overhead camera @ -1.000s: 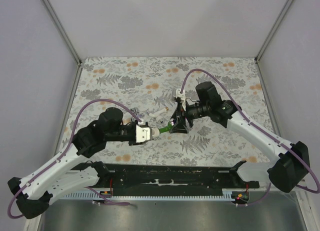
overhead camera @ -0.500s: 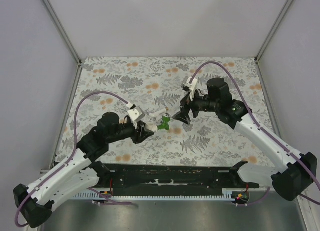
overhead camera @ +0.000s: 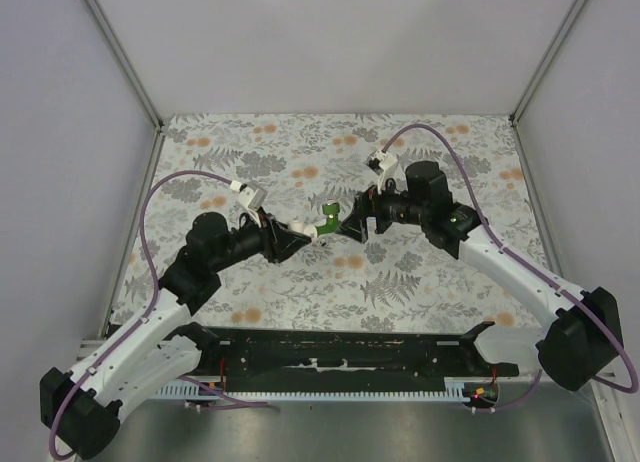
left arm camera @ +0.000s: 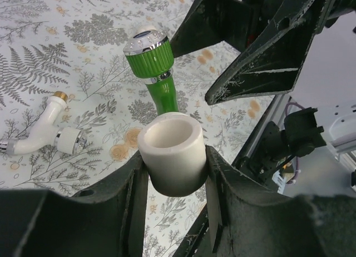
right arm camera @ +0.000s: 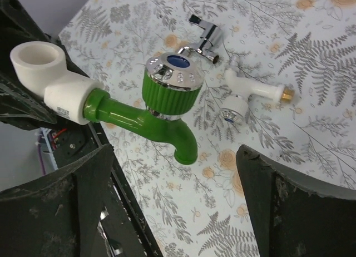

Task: Install the water faucets

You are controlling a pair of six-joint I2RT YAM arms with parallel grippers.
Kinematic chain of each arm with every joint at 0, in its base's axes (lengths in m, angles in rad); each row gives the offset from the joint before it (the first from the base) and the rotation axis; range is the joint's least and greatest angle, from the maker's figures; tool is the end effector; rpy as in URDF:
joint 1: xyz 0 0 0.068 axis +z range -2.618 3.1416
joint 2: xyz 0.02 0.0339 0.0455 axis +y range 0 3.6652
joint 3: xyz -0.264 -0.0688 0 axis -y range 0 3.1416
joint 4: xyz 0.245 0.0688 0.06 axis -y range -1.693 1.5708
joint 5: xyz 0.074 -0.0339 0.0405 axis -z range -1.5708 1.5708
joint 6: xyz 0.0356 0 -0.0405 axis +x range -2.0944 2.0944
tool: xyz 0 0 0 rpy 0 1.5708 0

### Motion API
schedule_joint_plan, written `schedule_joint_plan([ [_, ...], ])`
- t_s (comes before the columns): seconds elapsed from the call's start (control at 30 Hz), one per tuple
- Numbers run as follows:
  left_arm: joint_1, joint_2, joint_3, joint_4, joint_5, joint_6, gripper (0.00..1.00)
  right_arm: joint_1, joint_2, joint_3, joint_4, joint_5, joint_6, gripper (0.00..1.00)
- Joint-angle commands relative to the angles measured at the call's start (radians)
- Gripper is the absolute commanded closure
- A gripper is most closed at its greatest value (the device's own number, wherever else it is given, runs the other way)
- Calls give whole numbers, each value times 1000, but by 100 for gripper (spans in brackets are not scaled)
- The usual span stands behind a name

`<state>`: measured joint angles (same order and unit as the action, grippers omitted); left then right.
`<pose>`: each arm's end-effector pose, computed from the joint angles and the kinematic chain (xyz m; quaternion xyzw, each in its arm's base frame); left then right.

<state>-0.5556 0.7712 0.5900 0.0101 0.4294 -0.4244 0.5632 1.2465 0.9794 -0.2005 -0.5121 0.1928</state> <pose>0.1513 -0.1114 0.2943 0.1859 0.7368 -0.4400 0.4786 0.2290 0.1652 0.3096 -0.2822 0.7854 0.3876 0.3916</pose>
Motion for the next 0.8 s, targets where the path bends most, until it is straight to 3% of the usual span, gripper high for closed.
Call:
schedule_joint_plan([
  [0.0, 22, -3, -9, 186, 77, -100, 98, -9, -33, -27, 165, -126, 86, 2],
  [0.17, 42, -9, -22, 214, 141, -89, 98, -9, -74, -47, 162, 0, 93, 2],
  [0.23, 43, -19, -33, 237, 158, -86, 98, -13, -105, -33, 112, -75, 7, 2],
  [0.4, 46, -29, -41, 289, 202, -68, 98, -14, -140, 22, 38, -112, -4, 2],
  [0.77, 45, -9, -55, 502, 327, -145, 98, -25, -145, 8, 79, -186, 53, 3],
])
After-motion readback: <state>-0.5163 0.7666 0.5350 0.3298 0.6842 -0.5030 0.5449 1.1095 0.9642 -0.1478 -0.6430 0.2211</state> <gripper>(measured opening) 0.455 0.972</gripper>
